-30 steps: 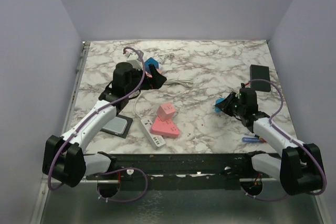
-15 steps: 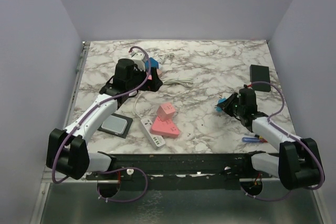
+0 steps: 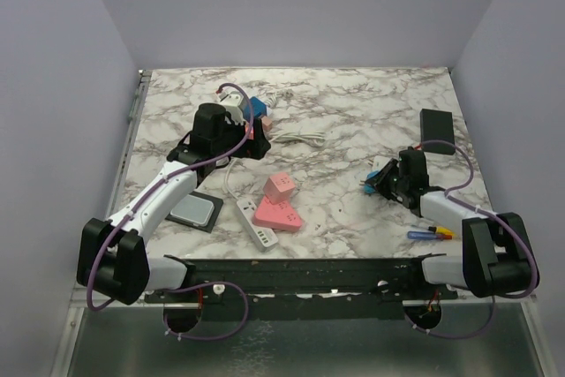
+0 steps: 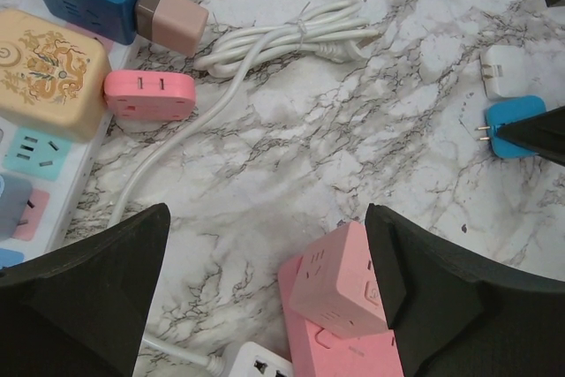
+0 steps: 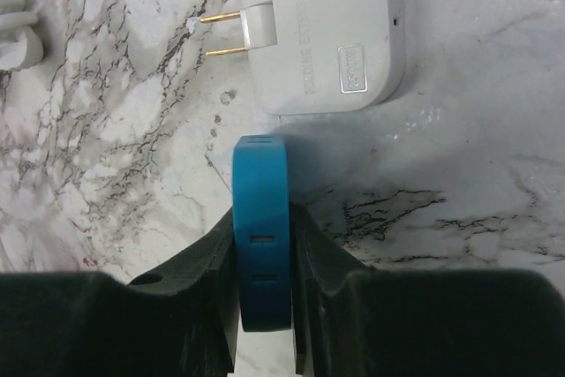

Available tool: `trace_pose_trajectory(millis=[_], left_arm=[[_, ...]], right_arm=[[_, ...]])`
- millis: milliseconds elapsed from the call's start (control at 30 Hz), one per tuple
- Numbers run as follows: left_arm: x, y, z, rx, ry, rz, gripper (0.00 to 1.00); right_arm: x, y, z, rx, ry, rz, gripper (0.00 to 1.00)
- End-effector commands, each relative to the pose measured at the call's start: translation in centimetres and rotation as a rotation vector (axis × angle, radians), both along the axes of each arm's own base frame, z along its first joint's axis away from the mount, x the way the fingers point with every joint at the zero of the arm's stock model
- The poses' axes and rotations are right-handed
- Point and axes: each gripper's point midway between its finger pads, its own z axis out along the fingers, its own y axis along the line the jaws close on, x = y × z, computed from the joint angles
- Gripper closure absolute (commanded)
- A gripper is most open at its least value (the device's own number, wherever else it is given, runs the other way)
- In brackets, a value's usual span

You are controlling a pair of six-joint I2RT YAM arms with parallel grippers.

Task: Pull the plug off the socket
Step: Place the plug at the center of the board.

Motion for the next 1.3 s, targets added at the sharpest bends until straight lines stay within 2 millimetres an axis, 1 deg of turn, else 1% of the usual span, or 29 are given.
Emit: trace_pose_trajectory(millis=[0, 33, 100, 133, 267, 400, 567, 667, 800, 900, 1067, 1267], left_arm=[[0.0, 0.4, 0.4, -0.001, -0.017, 0.009, 0.04], [0.0, 0.4, 0.4, -0.002, -0.017, 0.011, 0.04], [0.0, 0.4, 0.4, -0.002, -0.013, 0.011, 0.04], [0.0, 0.4, 0.4, -0.002, -0.015, 0.011, 0.04], [-0.1, 0.4, 0.2, 0.000, -0.009, 0.013, 0.04], [0.0, 0.4, 0.0, 0.001, -0.006, 0.017, 0.04], [0.0, 0.6, -0.1, 0.005, -0.006, 0.024, 0.04], [0.0, 0.6, -0.2, 0.006, -0.002, 0.028, 0.04], [0.0, 0.6, -0.2, 0.002, 0.002, 0.030, 0.04], [-0.1, 0.3, 0.1, -0.016, 0.002, 0.023, 0.04], [-0.3, -0.7, 1.0, -0.098, -0.001, 0.009, 0.04], [-0.7, -0.9, 1.6, -0.189, -0.009, 0.043, 0.04]], right_arm=[[0.8, -0.7, 0.3, -0.030, -0.010, -0.021, 0.70], [0.8, -0.8, 0.4, -0.038, -0.011, -0.022, 0.70], [0.8, -1.2, 0.4, -0.056, -0.006, -0.031, 0.60], [0.8, -1.3, 0.5, -0.062, -0.005, -0.033, 0.56], [0.8, -1.5, 0.4, -0.076, 0.004, -0.040, 0.50], [0.9, -2.1, 0.9, -0.103, -0.009, -0.052, 0.46], [0.6, -3.5, 1.5, -0.180, -0.013, -0.078, 0.42], [0.5, -4.2, 2.1, -0.218, -0.026, -0.091, 0.41], [0.6, -4.6, 3.0, -0.241, -0.052, -0.087, 0.41], [0.9, -3.8, 3.7, -0.242, -0.091, -0.015, 0.41], [1.3, -2.8, 5.3, -0.252, -0.157, 0.090, 0.42], [1.6, -0.3, 7.4, -0.184, -0.262, 0.223, 0.41]])
